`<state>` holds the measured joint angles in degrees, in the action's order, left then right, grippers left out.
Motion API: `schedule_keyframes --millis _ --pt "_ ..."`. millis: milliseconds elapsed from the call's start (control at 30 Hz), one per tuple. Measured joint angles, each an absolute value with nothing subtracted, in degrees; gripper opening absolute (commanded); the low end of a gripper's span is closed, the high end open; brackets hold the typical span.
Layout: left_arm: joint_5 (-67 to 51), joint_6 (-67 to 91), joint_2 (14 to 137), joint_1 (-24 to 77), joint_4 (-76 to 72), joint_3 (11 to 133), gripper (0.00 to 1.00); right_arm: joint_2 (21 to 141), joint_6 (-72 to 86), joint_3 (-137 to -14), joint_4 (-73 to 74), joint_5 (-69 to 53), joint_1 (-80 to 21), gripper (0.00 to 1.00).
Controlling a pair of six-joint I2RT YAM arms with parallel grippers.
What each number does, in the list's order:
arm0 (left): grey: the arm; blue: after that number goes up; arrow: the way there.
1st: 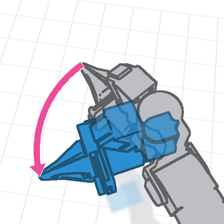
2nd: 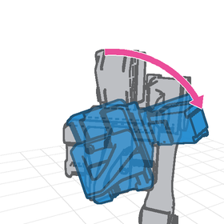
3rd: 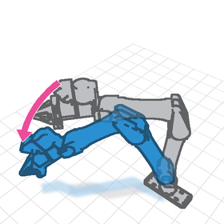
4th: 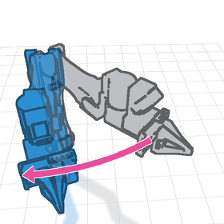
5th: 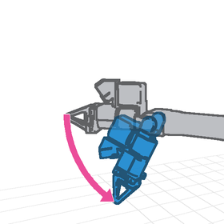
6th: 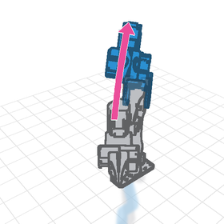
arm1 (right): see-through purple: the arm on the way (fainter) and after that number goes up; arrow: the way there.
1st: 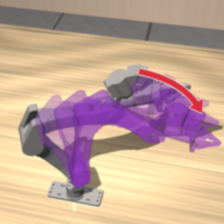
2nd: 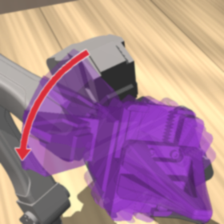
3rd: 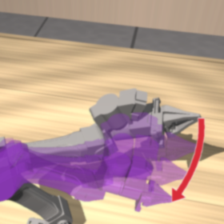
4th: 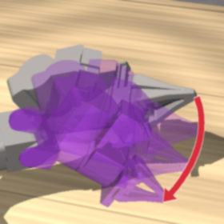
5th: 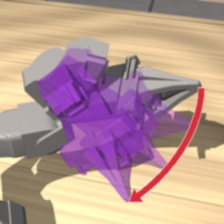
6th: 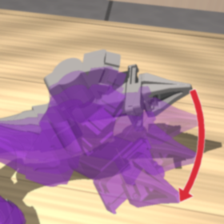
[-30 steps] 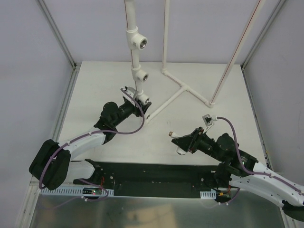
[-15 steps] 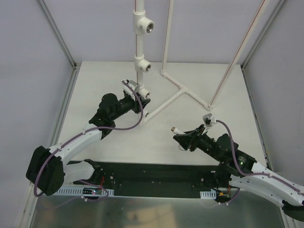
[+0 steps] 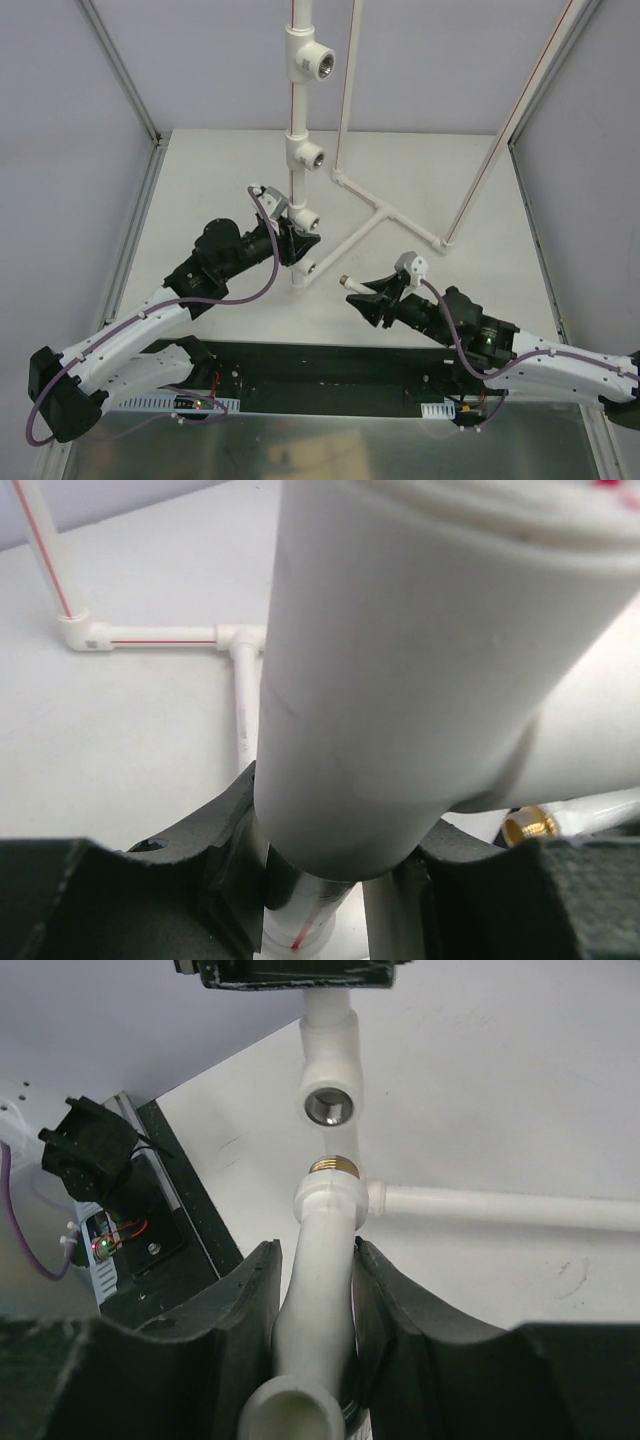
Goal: Install the water faucets
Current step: Install the water faucet onto the adaptor.
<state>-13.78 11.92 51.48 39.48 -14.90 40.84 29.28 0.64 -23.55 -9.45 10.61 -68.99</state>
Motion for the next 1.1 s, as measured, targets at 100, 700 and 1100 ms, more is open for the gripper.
schedule_keyframes --millis 100,700,1100 --pt "-9.3 12.6 50.8 45.5 -11.9 41.7 0.00 31.3 -5.2 -23.6 -12.4 15.1 -76.2 0.00" --pt "-4.3 15.5 53.5 50.7 -7.8 46.8 0.00 37.0 -23.7 -21.9 -22.4 31.1 -88.2 0.00" --pt "-6.0 15.9 54.3 50.7 -8.4 47.1 0.00 44.1 -24.2 -21.8 -27.8 29.7 -83.3 0.00"
